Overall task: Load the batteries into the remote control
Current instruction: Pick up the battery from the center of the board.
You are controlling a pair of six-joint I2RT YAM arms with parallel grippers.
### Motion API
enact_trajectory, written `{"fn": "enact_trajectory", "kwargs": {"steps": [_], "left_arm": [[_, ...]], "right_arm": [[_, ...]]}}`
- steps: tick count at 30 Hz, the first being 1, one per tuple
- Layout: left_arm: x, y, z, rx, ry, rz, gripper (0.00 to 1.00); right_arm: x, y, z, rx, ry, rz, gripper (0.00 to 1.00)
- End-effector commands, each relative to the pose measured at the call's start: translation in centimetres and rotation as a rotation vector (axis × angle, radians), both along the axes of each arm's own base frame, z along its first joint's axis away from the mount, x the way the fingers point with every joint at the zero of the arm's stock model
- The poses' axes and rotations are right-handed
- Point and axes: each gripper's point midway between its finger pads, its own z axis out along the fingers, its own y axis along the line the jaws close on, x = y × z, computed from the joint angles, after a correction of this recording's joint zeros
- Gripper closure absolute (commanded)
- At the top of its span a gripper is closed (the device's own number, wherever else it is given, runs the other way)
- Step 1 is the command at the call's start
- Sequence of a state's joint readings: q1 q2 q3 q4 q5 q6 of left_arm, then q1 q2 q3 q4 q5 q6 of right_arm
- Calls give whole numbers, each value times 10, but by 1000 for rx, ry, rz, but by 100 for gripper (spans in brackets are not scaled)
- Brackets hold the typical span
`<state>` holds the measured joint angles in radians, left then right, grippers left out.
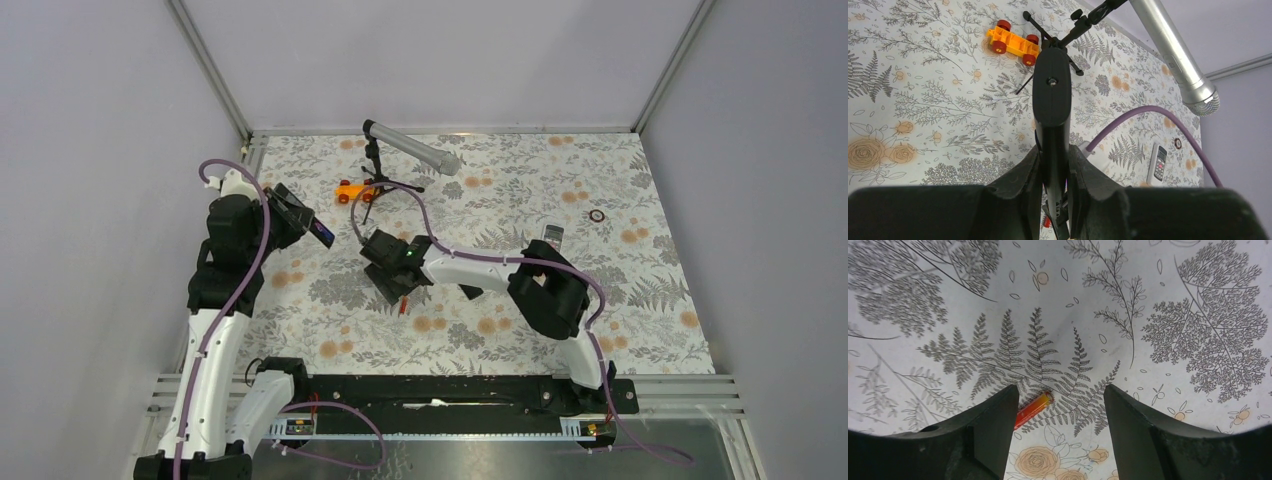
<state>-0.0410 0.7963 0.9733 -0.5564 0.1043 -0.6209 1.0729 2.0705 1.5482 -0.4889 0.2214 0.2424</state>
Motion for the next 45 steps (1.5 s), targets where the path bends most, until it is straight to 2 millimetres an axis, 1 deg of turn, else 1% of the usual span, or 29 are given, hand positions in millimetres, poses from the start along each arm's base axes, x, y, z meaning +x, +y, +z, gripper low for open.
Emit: {"fn": "enact_trajectory", "kwargs": {"steps": [1,4,7,10,12,15,18,22,27,30,32,35,40,42,45], "left_arm": [[6,1,21,-7,-64,11,100],[8,0,20,-12,-58,8,100],[10,-1,18,-15,-54,1,100],[11,-2,18,-20,-54,-2,100],[12,-2,18,-22,-54,-3,100],[13,-3,18,-24,-55,-6,100],[14,-4,16,-27,-50,-12,100],[14,-5,17,-30,-52,-13,100],[14,-2,22,-16,-63,-6,100],[14,0,23,-8,-65,2,100],[14,0,24,-4,-67,2,100],[14,4,26,7,-68,18,100],[13,11,29,26,-72,57,100],[13,13,30,28,-71,67,100],[13,14,32,30,-70,71,100]], "right_arm": [[2,-8,-5,-79,-14,28,30],[-1,-12,-13,-109,5,46,31],[-4,-20,-16,-146,17,51,31],[-7,-34,-16,-204,23,31,31],[-9,-49,-15,-254,23,-3,31],[-14,-64,-15,-287,26,-32,32],[-21,-68,-12,-274,47,-37,34],[-29,-63,-5,-226,79,-2,36],[-23,-60,15,-189,22,66,34],[-23,-63,21,-187,-3,138,34],[-30,-63,19,-178,18,208,34],[-40,-58,23,-128,39,311,34],[-67,-31,28,16,138,487,35],[-70,-25,23,29,154,519,35],[-69,-24,15,1,163,554,35]]}}
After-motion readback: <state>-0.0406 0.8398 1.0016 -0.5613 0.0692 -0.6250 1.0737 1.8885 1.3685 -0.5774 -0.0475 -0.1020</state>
